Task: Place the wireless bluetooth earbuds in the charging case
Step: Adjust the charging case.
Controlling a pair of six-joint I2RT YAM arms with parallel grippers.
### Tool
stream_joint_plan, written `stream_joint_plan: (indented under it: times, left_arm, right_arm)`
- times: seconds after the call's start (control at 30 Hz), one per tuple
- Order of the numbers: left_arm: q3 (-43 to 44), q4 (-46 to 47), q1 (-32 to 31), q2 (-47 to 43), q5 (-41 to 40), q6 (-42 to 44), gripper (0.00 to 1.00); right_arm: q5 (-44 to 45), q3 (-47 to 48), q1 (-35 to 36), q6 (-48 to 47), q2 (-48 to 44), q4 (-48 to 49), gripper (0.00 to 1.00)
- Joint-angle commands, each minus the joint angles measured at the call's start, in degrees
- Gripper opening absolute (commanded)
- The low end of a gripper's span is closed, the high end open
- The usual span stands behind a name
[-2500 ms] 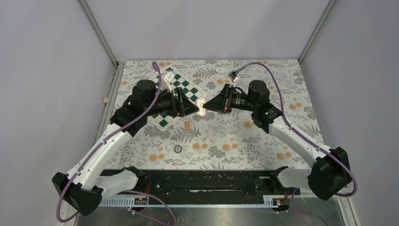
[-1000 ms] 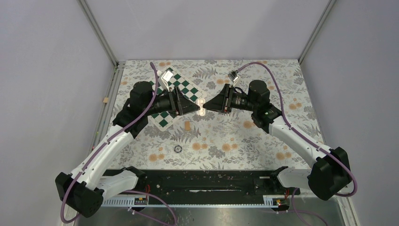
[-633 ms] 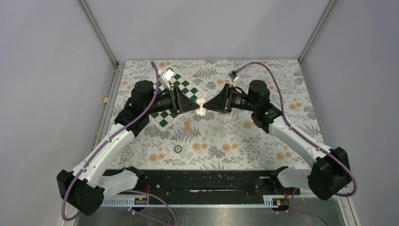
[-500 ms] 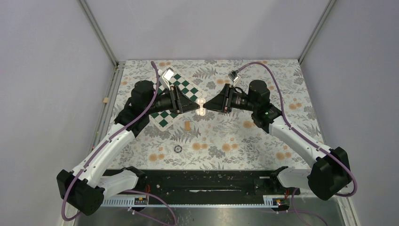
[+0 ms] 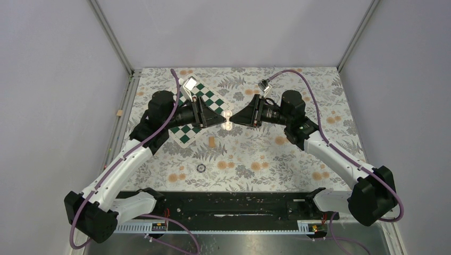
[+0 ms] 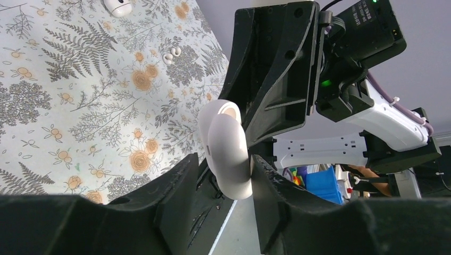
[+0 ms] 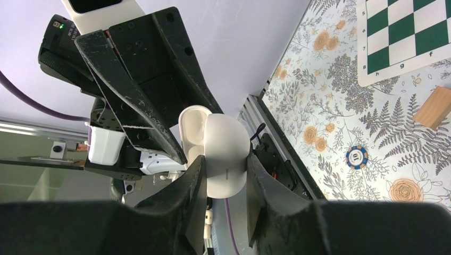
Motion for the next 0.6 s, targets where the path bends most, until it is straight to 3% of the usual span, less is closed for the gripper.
stream_joint_plan:
  times: [0.0, 0.3, 0.57]
  left_arm:
    - [1.03, 3.75, -0.01, 0.36, 1.41, -0.86, 0.39]
    - [0.27, 5.49, -0.02, 0.75, 2.58, -1.95, 0.39]
    - [0.62, 4.81, -0.02, 0.39, 1.83, -1.67, 0.25]
  right_arm:
    - [-0.73, 1.57, 0.01, 0.56, -1.22, 2.86, 0.0]
    - [-0.82, 1.57, 0.01, 0.56, -1.07, 2.96, 0.0]
    - [-0.85, 1.31, -0.02, 0.56, -1.16, 3.03, 0.0]
